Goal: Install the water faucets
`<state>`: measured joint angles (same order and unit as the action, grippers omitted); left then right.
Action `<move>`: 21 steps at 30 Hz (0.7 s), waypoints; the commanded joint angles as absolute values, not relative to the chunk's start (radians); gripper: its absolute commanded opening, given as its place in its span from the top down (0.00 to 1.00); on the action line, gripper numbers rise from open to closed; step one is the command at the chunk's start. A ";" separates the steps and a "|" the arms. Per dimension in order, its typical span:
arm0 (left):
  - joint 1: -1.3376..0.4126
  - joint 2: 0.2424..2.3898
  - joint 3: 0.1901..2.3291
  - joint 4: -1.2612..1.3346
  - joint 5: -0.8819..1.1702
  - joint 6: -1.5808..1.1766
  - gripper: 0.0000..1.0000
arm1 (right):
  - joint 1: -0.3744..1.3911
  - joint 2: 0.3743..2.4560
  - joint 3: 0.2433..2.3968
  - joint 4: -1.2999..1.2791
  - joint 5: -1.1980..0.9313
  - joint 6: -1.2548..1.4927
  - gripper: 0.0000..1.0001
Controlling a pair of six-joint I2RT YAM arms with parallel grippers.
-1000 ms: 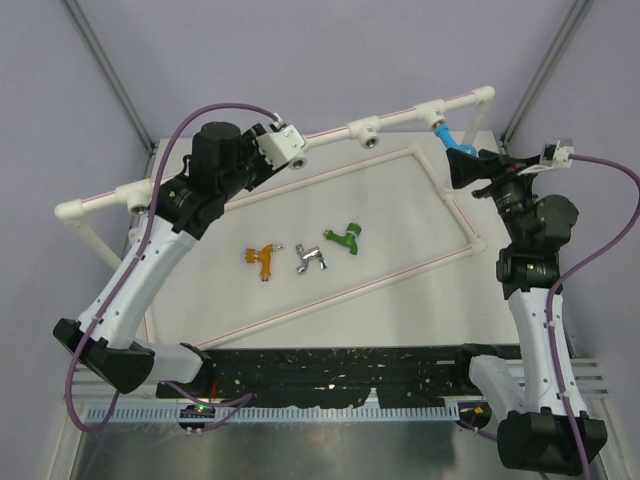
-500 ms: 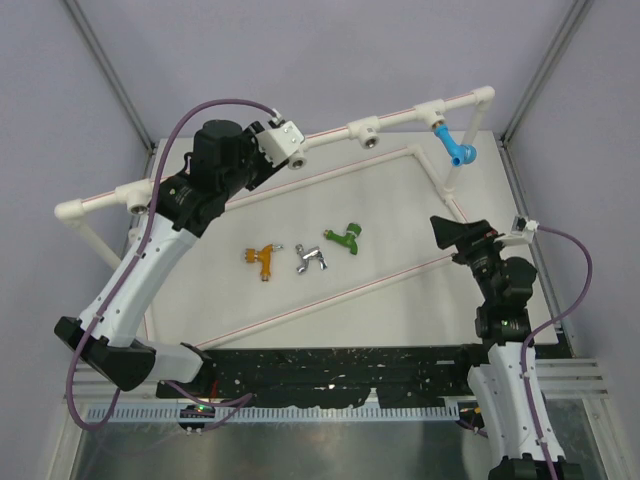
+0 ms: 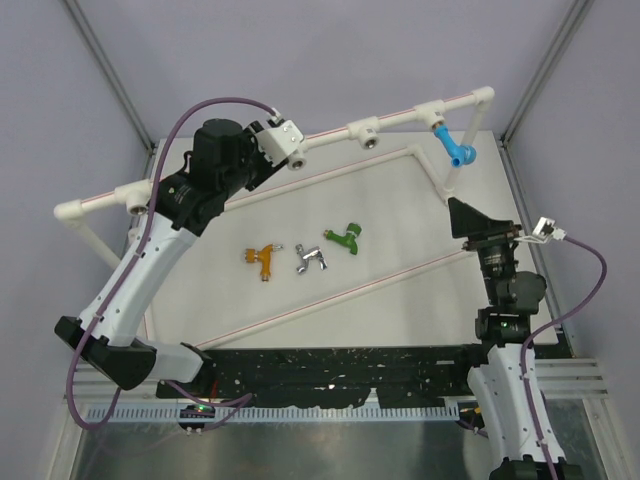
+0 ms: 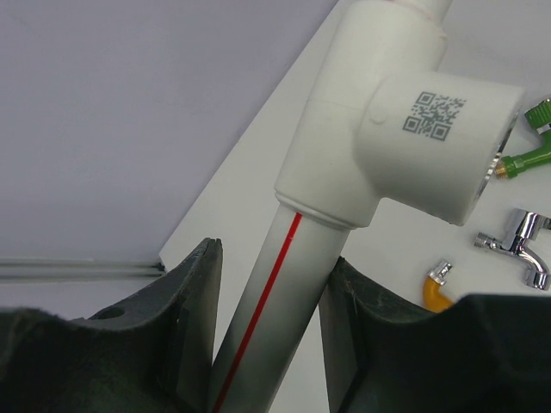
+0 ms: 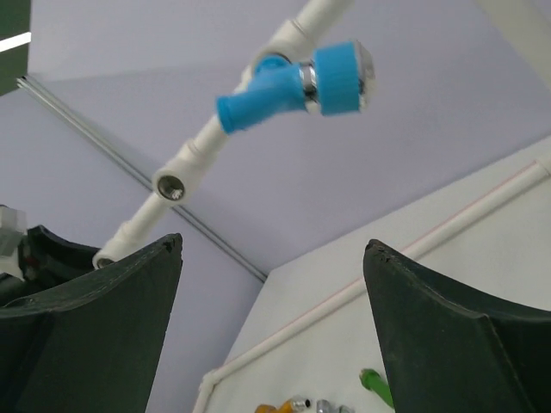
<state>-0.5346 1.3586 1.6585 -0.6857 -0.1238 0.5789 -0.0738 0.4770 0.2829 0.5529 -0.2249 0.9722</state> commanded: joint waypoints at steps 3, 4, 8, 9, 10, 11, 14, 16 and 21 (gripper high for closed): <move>-0.520 1.330 1.697 -0.750 -0.247 0.318 1.00 | -0.069 0.572 0.552 0.461 -0.290 0.849 0.04; -0.520 1.328 1.698 -0.752 -0.245 0.318 1.00 | -0.069 0.587 0.608 0.430 -0.305 0.713 0.02; -0.520 1.322 1.695 -0.752 -0.239 0.319 1.00 | -0.069 0.609 0.741 0.295 -0.353 0.180 0.03; -0.519 1.322 1.695 -0.753 -0.238 0.321 1.00 | -0.069 0.617 0.759 0.258 -0.366 0.009 0.04; -0.520 1.321 1.695 -0.753 -0.238 0.319 1.00 | -0.069 0.620 0.779 0.255 -0.374 -0.059 0.04; -0.520 1.321 1.695 -0.752 -0.238 0.319 1.00 | -0.069 0.630 0.791 0.247 -0.393 -0.204 0.05; -0.520 1.322 1.697 -0.746 -0.232 0.316 1.00 | -0.069 0.666 0.808 0.245 -0.425 -0.424 0.04; -0.522 1.322 1.703 -0.746 -0.222 0.311 1.00 | -0.069 0.695 0.795 0.305 -0.440 -0.511 0.02; -0.520 1.319 1.707 -0.749 -0.212 0.307 1.00 | -0.069 0.791 0.871 0.293 -0.523 -0.640 0.05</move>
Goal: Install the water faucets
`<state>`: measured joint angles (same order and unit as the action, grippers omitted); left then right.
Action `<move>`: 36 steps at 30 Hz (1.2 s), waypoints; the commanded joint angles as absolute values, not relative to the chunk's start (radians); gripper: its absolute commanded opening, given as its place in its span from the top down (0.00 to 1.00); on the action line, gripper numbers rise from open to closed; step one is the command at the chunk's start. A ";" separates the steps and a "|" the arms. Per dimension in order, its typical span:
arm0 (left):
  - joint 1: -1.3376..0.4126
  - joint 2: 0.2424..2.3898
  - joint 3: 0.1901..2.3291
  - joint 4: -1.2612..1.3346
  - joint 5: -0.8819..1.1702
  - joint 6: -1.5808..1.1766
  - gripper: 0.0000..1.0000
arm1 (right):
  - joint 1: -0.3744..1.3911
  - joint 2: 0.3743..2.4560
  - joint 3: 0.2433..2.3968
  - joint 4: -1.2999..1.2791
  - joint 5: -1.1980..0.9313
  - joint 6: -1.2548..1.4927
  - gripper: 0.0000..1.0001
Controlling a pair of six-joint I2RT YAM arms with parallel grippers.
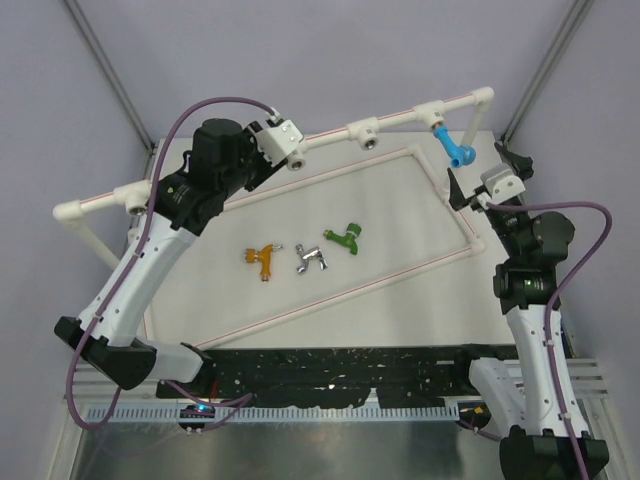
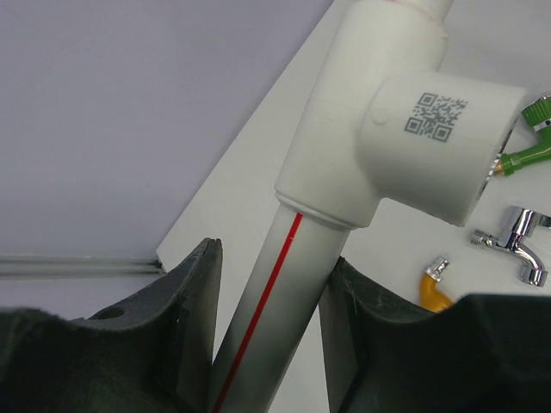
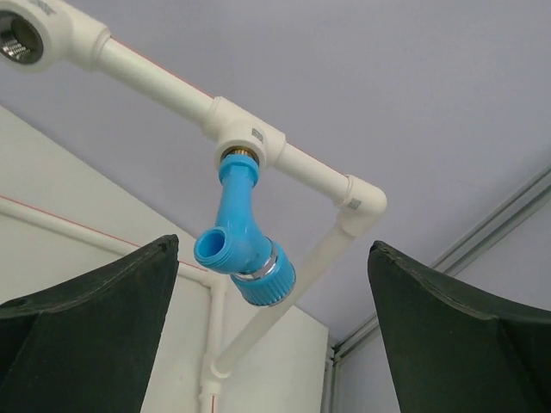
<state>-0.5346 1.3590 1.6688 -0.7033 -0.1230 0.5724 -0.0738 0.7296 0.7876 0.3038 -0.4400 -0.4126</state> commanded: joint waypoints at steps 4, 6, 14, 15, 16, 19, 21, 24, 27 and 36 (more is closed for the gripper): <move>-0.520 1.318 1.703 -0.749 -0.198 0.307 1.00 | -0.069 0.839 0.900 0.268 -0.557 -0.667 0.06; -0.520 1.316 1.703 -0.749 -0.198 0.308 1.00 | -0.069 0.867 0.911 0.271 -0.563 -0.684 0.06; -0.520 1.315 1.706 -0.750 -0.195 0.305 1.00 | -0.054 0.956 0.899 0.393 -0.548 -0.692 0.16; -0.520 1.315 1.706 -0.752 -0.193 0.304 1.00 | -0.048 0.971 0.899 0.385 -0.545 -0.710 0.18; -0.520 1.315 1.706 -0.753 -0.193 0.302 1.00 | -0.038 0.982 0.896 0.387 -0.531 -0.725 0.20; -0.520 1.312 1.704 -0.756 -0.193 0.301 1.00 | -0.014 0.999 0.879 0.399 -0.486 -0.765 0.26; -0.522 1.313 1.706 -0.758 -0.190 0.298 1.00 | -0.002 1.011 0.874 0.405 -0.471 -0.776 0.34; -0.520 1.313 1.709 -0.759 -0.189 0.296 1.00 | 0.000 1.023 0.868 0.446 -0.480 -0.698 0.70; -0.522 1.313 1.712 -0.759 -0.187 0.293 1.00 | 0.000 1.020 0.864 0.474 -0.476 -0.594 0.95; -0.523 1.324 1.721 -0.752 -0.183 0.296 1.00 | 0.000 1.037 0.896 0.485 -0.454 -0.047 0.95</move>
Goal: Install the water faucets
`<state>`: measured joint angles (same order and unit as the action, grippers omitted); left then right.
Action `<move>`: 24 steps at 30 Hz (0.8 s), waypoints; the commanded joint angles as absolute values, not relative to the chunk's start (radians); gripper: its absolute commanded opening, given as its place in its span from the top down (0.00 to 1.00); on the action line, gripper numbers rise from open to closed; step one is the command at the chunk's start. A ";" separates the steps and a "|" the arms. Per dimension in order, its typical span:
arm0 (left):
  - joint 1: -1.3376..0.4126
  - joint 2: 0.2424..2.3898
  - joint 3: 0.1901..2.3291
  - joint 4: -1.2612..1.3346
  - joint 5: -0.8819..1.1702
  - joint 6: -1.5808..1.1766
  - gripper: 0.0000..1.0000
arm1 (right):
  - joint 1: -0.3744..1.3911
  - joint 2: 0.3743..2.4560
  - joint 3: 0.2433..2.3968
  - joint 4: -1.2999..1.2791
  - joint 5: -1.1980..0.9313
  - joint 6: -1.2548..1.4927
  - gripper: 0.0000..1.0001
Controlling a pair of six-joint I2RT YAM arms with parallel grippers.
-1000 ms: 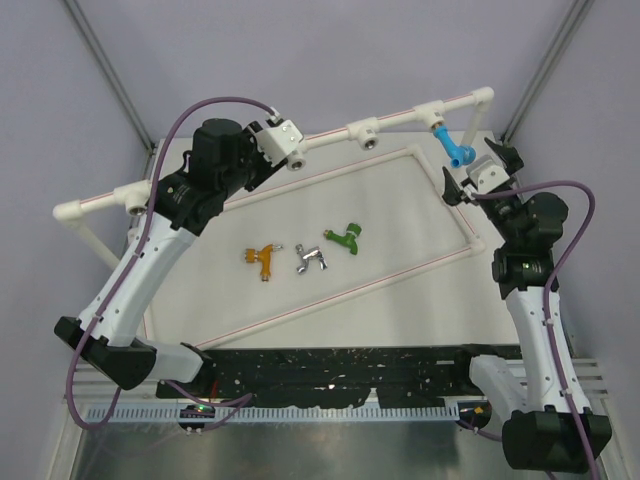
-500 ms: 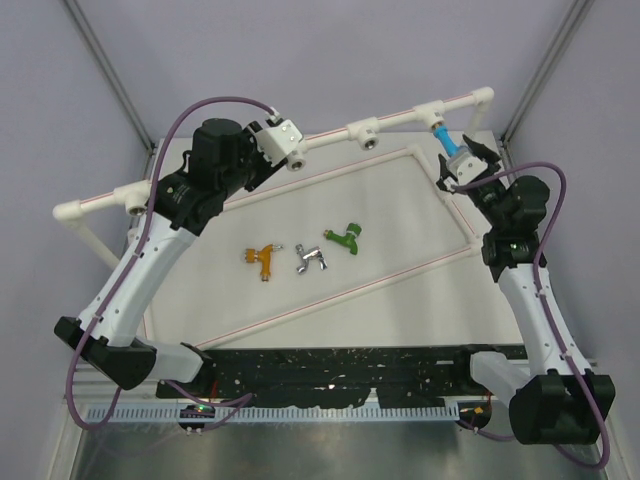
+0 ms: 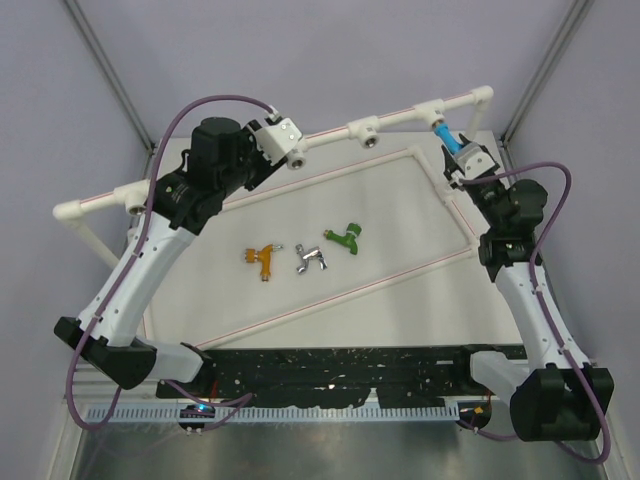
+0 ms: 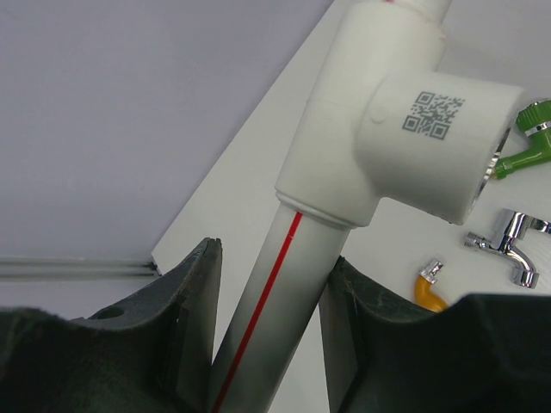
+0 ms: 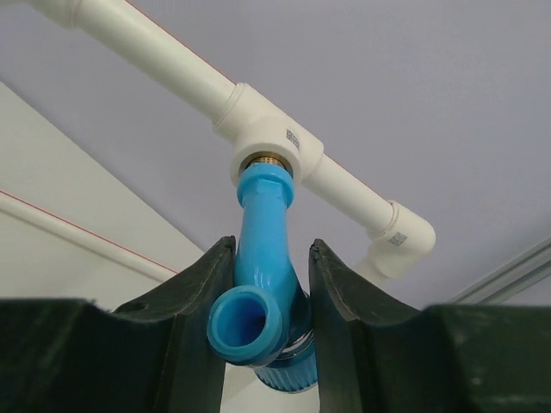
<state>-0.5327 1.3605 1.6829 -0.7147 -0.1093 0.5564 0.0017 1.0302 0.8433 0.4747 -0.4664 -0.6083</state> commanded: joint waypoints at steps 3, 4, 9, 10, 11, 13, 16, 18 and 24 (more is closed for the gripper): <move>-0.523 1.328 1.717 -0.747 -0.186 0.298 1.00 | 0.000 1.052 0.913 0.472 -0.474 0.084 0.95; -0.523 1.328 1.717 -0.747 -0.187 0.298 1.00 | 0.000 1.057 0.913 0.471 -0.477 0.121 0.95; -0.523 1.345 1.709 -0.738 -0.207 0.307 1.00 | 0.000 1.068 0.936 0.420 -0.495 0.144 0.95; -0.523 1.351 1.713 -0.739 -0.210 0.308 1.00 | 0.000 1.065 0.943 0.414 -0.505 0.137 0.95; -0.523 1.358 1.720 -0.739 -0.216 0.310 1.00 | 0.000 1.057 0.949 0.391 -0.506 0.112 0.89; -0.523 1.371 1.738 -0.742 -0.230 0.304 1.00 | 0.000 1.023 0.966 0.339 -0.502 0.053 0.52; -0.522 1.390 1.785 -0.750 -0.247 0.285 0.85 | 0.000 0.974 0.991 0.256 -0.467 -0.037 0.10; -0.522 1.394 1.815 -0.753 -0.247 0.276 0.64 | 0.000 0.904 0.994 0.203 -0.431 -0.092 0.04; -0.522 1.359 1.917 -0.765 -0.302 0.206 0.14 | 0.000 0.718 0.974 0.123 -0.264 -0.155 0.05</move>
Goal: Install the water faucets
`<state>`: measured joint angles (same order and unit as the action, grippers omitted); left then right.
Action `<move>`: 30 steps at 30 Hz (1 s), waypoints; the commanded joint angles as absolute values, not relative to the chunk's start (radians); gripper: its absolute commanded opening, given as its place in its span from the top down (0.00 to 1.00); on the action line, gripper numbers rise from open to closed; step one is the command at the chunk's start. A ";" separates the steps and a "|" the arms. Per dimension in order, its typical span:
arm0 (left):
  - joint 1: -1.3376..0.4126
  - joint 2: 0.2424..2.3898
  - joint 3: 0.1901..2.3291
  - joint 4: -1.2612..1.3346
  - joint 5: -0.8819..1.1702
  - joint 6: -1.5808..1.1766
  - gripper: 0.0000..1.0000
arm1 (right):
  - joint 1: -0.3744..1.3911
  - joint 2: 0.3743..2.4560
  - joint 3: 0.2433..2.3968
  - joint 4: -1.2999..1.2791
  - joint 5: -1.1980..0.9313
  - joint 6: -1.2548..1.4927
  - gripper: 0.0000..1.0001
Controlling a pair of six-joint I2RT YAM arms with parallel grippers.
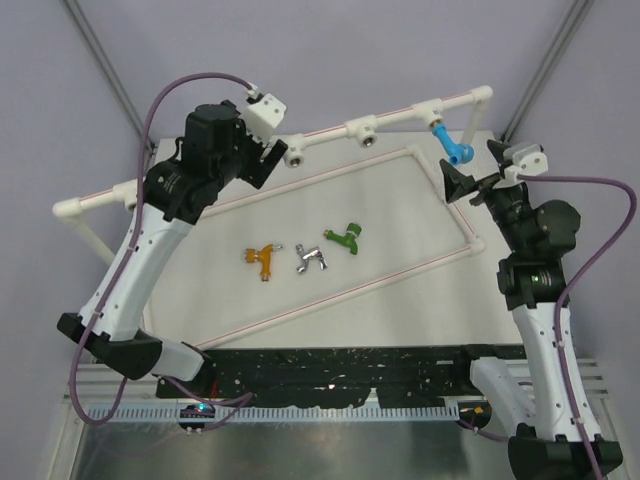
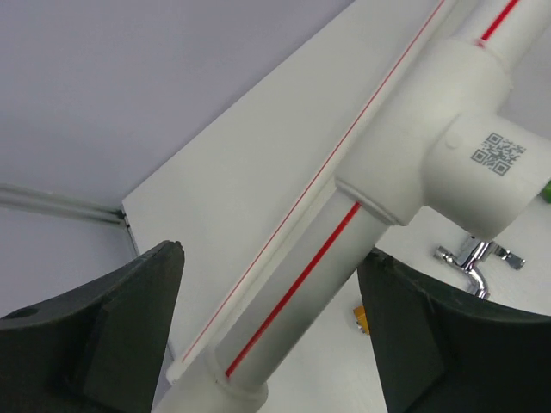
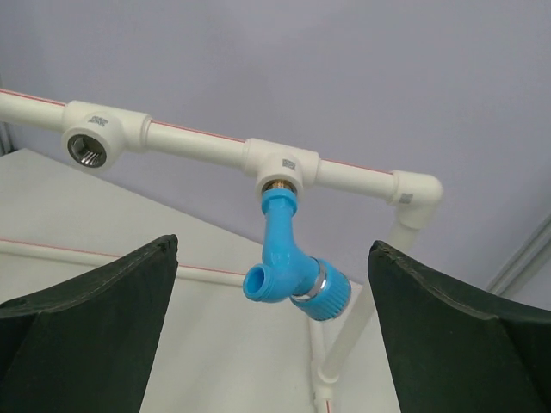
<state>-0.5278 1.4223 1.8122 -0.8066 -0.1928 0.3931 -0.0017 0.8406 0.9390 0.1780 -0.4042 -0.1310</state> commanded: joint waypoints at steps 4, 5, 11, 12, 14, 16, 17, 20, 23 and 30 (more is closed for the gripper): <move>-0.522 1.254 1.902 -0.762 -0.324 0.149 0.00 | 0.000 0.600 0.976 0.057 -0.131 -0.210 0.05; -0.523 1.208 1.872 -0.750 -0.324 0.144 0.00 | 0.000 0.583 0.973 0.045 -0.092 -0.216 0.05; -0.522 0.825 1.518 -0.547 -0.480 0.028 0.00 | 0.000 0.375 0.901 0.006 0.060 -0.241 0.04; -0.520 0.758 1.452 -0.514 -0.501 0.006 0.00 | 0.000 0.350 0.893 0.006 0.080 -0.241 0.05; -0.523 0.598 1.344 -0.467 -0.480 0.014 0.00 | 0.000 0.295 0.865 -0.024 0.098 -0.244 0.05; -0.523 0.487 1.258 -0.457 -0.477 0.020 0.00 | 0.000 0.243 0.838 -0.040 0.123 -0.247 0.05; -0.523 0.436 1.224 -0.459 -0.483 0.018 0.00 | 0.000 0.204 0.816 -0.046 0.127 -0.253 0.05; -0.523 0.283 1.123 -0.466 -0.531 0.012 0.00 | 0.035 0.140 0.775 -0.072 0.144 -0.252 0.04; -0.520 0.139 1.034 -0.475 -0.598 0.006 0.00 | 0.047 0.071 0.744 -0.098 0.149 -0.252 0.05; -0.522 -0.084 0.931 -0.525 -0.683 -0.025 0.00 | 0.060 0.003 0.716 -0.132 0.199 -0.245 0.05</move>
<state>-0.5270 0.0105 0.9569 -0.5270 -0.6125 0.0002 0.0490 0.0170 0.7197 -0.1234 0.1455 -0.2386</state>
